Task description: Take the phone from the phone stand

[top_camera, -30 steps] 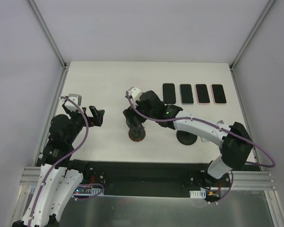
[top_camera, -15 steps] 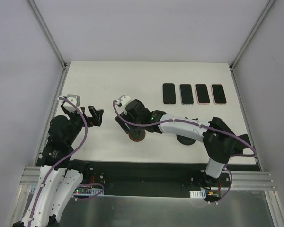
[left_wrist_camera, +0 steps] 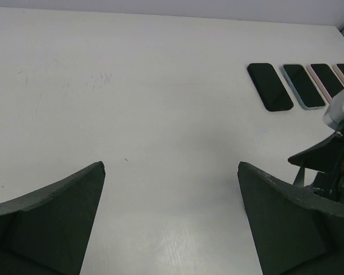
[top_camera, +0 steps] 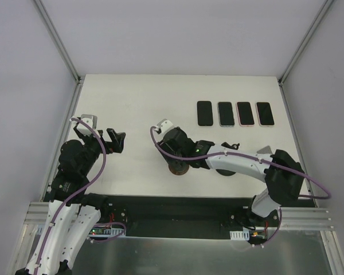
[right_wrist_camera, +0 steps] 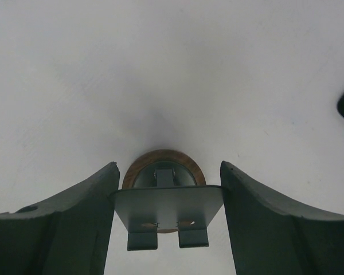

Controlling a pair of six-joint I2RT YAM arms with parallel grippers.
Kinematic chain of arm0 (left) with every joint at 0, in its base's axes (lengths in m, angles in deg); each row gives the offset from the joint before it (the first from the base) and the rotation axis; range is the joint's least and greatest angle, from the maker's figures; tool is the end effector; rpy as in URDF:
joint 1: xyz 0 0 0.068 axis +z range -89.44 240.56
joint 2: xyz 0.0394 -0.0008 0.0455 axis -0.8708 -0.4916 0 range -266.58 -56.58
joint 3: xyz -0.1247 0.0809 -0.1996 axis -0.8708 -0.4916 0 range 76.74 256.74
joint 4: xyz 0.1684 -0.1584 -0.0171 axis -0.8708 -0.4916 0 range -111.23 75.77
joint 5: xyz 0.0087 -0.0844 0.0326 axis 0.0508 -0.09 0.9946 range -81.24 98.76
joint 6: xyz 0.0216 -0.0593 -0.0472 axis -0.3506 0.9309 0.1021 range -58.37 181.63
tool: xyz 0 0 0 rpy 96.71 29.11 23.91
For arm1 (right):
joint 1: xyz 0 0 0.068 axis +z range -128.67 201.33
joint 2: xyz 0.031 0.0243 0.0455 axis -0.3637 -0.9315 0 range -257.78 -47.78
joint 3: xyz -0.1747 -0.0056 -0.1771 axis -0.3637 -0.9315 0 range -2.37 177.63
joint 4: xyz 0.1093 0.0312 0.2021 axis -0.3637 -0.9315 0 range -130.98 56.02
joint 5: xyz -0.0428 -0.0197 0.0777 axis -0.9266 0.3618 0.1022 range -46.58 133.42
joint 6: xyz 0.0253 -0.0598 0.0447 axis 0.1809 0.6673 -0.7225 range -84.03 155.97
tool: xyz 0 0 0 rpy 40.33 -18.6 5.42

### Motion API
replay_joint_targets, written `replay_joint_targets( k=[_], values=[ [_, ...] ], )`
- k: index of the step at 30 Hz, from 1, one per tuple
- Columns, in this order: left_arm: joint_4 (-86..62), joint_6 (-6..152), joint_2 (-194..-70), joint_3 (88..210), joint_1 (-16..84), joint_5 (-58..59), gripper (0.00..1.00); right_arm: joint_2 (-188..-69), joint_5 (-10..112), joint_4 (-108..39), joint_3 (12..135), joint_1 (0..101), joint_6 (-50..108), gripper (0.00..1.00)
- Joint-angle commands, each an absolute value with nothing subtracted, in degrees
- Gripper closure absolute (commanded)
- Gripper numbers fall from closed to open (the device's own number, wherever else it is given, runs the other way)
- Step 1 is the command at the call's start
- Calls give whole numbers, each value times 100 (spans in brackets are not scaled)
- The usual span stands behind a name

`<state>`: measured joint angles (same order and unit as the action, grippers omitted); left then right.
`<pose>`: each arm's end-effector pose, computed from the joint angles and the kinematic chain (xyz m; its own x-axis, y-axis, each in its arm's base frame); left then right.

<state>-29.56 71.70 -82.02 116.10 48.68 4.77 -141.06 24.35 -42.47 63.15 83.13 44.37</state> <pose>0.1339 -0.0331 0.3223 -0.0714 -0.1632 -0.9840 0.2650 0.9480 -0.1765 0.1902 0.3081 0.2246 -0.1729 -0.6146 -0.7696 -0.7416 0.5954 -0.3089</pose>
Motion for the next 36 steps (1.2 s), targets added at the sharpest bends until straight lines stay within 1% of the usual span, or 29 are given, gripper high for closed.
replay_joint_targets(
  k=[1,6,10,14,16,17,19,20,21,23,25,26,28,29,31,36],
  values=[
    [-2759,7270,-8181,11559,4931,480,1,-13104,1759,-4759,5768,8338,4151,60],
    [-2759,7270,-8190,11559,4931,498,1,-12356,1258,-5234,5038,8329,3677,60],
    [-2759,7270,-8190,11568,4931,498,1,-11758,1038,-5314,4466,8329,3263,60],
    [-2759,7279,-8190,11568,4931,515,1,-11643,1029,-5305,4184,8259,2956,57],
    [-2759,7270,-8190,11559,4931,568,1,-11643,1029,-5305,4131,8206,2894,52],
    [-2759,7270,-8190,11559,4931,586,1,-11643,1046,-5297,4140,8206,2902,45],
    [-2759,7279,-8190,11551,4931,603,1,-11608,1151,-5270,4192,8206,2964,37],
    [-2759,7271,-8207,11550,4931,612,1,-11590,1187,-5244,4219,8206,3016,27],
    [-2759,7270,-8199,11559,4931,612,1,-11564,1231,-5174,4245,8215,3130,22],
    [-2759,7270,-8216,11559,4931,603,1,-11441,1319,-5095,4359,8206,3279,12],
    [-2759,7270,-8216,11559,4931,612,1,-11414,1389,-5059,4621,8206,3552,7],
    [-2759,7270,-8207,11559,4931,612,1,-11431,1433,-5068,4771,8163,3788,2],
    [-2759,7262,-8190,11559,4931,612,1,-11484,1651,-5156,5244,8083,4104,0],
    [-2750,7262,-8172,11559,4931,647,1,-11510,1731,-5182,5395,7944,4194,3],
    [-2759,7253,-8146,11551,4931,691,1,-11502,1950,-5226,5668,7750,4413,4],
    [-2759,7235,-7979,11542,4940,1006,1,-11388,2145,-5375,6319,6687,4546,4]
  ],
)
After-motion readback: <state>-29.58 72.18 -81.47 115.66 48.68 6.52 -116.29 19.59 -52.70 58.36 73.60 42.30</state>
